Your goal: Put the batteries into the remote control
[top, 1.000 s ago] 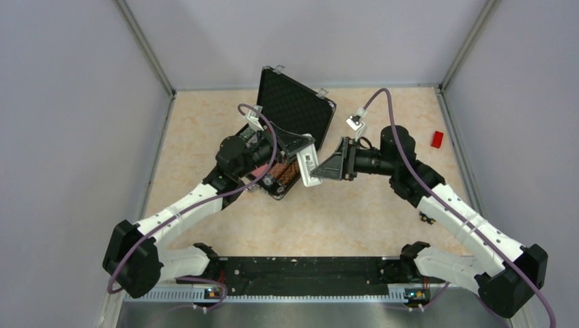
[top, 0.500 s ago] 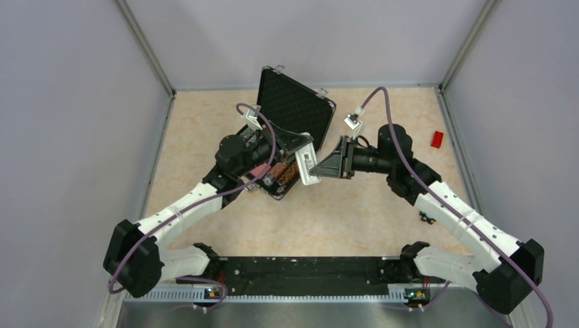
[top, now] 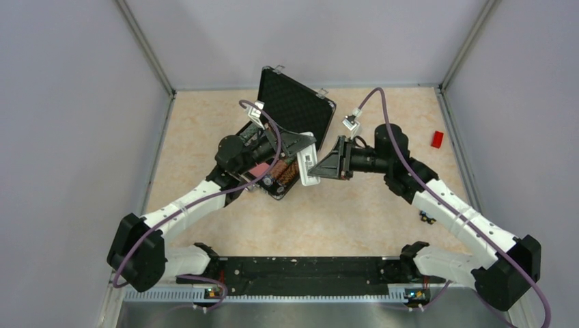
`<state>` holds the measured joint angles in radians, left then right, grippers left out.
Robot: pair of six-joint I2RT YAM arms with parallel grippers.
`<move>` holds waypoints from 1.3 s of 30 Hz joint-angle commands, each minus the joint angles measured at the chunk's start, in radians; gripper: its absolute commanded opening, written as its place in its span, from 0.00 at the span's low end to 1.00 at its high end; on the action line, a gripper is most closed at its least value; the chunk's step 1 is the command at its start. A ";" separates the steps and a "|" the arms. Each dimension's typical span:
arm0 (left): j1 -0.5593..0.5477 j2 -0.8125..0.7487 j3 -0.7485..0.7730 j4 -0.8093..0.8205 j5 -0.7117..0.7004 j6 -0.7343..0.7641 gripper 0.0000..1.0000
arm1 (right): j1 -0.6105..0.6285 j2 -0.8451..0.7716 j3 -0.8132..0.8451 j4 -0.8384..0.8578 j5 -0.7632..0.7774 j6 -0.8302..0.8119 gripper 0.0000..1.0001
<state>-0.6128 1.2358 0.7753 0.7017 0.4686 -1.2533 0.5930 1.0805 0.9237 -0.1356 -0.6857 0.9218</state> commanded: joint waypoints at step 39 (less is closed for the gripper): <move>-0.059 -0.034 0.108 0.199 0.154 -0.080 0.00 | -0.009 0.096 0.017 0.060 0.210 -0.037 0.31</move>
<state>-0.6128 1.2320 0.7856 0.7475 0.5163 -1.1709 0.5999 1.1282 0.9253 -0.0437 -0.7158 0.9348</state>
